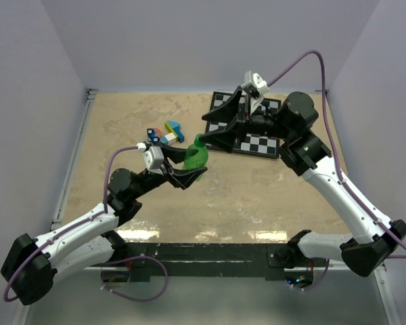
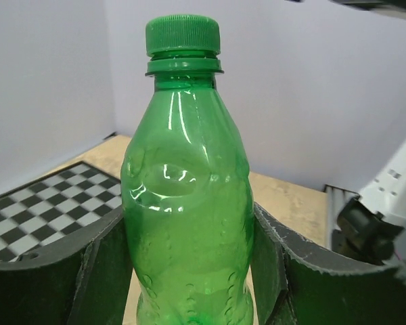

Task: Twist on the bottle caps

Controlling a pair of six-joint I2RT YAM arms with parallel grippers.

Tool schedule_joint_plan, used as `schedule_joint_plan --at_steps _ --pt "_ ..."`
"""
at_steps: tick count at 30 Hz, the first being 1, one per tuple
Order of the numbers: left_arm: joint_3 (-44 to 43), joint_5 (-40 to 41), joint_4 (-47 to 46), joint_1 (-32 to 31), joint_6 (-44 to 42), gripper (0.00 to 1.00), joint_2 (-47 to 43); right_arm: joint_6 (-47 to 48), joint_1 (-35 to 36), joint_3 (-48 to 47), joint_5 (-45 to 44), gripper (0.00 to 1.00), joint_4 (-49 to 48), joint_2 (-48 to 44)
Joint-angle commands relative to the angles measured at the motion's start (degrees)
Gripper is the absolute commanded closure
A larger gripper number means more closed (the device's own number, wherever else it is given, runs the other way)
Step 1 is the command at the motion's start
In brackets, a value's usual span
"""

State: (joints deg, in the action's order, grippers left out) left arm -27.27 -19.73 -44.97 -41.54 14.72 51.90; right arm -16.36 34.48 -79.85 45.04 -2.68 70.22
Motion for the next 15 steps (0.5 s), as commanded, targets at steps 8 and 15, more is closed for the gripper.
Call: schedule_joint_plan --at_steps 8,15 --pt "-4.6 -20.6 -15.6 1.2 8.1 1.0 6.6 0.5 -0.2 0.9 18.4 0.32 -7.1 1.2" --pt "-5.9 -21.0 -17.1 1.1 8.4 1.0 7.1 1.9 -0.2 2.3 19.1 0.34 -5.6 1.0"
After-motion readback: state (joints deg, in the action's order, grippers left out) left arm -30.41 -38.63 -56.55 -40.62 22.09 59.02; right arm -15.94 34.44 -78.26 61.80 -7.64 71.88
